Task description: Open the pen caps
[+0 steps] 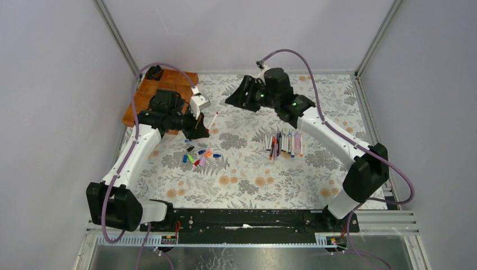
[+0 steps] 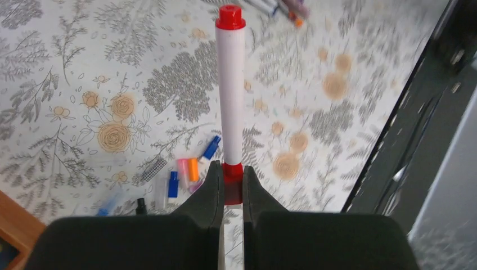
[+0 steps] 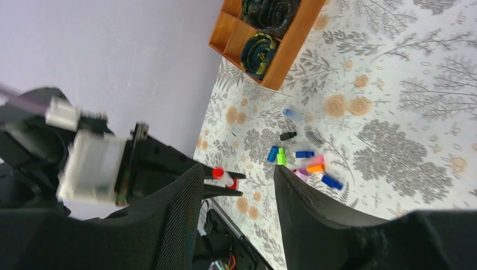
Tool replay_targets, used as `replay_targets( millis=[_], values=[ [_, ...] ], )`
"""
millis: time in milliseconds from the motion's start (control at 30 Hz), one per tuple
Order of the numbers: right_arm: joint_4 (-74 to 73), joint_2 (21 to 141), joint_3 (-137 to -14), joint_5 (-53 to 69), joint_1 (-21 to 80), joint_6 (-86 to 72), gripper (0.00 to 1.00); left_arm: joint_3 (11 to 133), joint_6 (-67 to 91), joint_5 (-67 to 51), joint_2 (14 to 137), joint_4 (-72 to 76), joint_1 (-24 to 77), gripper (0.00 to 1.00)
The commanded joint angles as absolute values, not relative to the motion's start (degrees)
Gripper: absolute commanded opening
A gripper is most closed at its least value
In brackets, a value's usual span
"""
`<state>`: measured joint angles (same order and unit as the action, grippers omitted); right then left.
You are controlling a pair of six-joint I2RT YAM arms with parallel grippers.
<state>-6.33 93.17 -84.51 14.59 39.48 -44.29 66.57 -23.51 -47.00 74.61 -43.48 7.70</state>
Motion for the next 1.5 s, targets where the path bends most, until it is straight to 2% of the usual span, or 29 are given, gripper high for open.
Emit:
replay_targets(
  millis=[0,267,667,800,967,1100,1133,1167,1233,1267,1300,1400,1467],
  values=[
    [-15.74,93.42,-87.43,32.12,35.19,-42.13,0.56,65.64,-44.96,-34.39,70.37,-52.87,15.01,0.00],
    [-13.43,100.99,-82.89,51.24,37.20,-42.95,0.50,59.15,-53.28,-15.52,62.66,-52.03,31.93,0.00],
    [-11.77,105.70,-80.44,58.84,44.41,-42.35,0.44,57.54,-54.62,-7.68,63.58,-51.17,38.05,0.00],
    [-12.86,107.27,-80.51,59.55,45.57,-41.22,0.36,57.69,-54.67,-7.47,63.54,-51.15,38.98,0.00],
    [-12.94,107.87,-80.76,60.64,45.61,-40.45,0.21,58.42,-54.75,-8.02,63.12,-51.41,39.46,0.00],
    [-12.62,107.64,-80.69,62.13,45.58,-39.06,0.00,59.03,-54.54,-9.11,63.51,-52.16,39.64,0.00],
    [-12.00,107.23,-80.50,62.71,45.54,-38.64,0.00,59.39,-54.50,-9.66,63.66,-52.72,39.64,0.01],
    [-11.45,106.76,-80.21,63.23,45.53,-38.03,0.00,59.72,-54.33,-10.23,63.78,-53.22,39.66,0.11],
    [-11.41,105.68,-79.71,63.91,45.40,-35.77,0.00,60.37,-53.71,-11.57,63.61,-54.11,39.59,0.45],
    [-11.63,105.01,-79.42,64.56,45.31,-34.16,0.00,60.64,-53.25,-12.45,63.26,-54.40,39.63,0.57],
    [-11.64,104.25,-78.95,65.20,45.20,-32.75,0.00,61.04,-52.86,-13.51,62.82,-54.62,39.63,0.65],
    [-14.37,102.10,-77.70,66.04,44.99,-26.87,0.00,63.01,-52.33,-17.51,62.58,-56.92,39.28,0.77],
    [-14.21,100.59,-75.43,66.75,44.89,-24.81,0.00,65.03,-53.32,-22.15,63.50,-60.89,37.95,0.78]
  ],
)
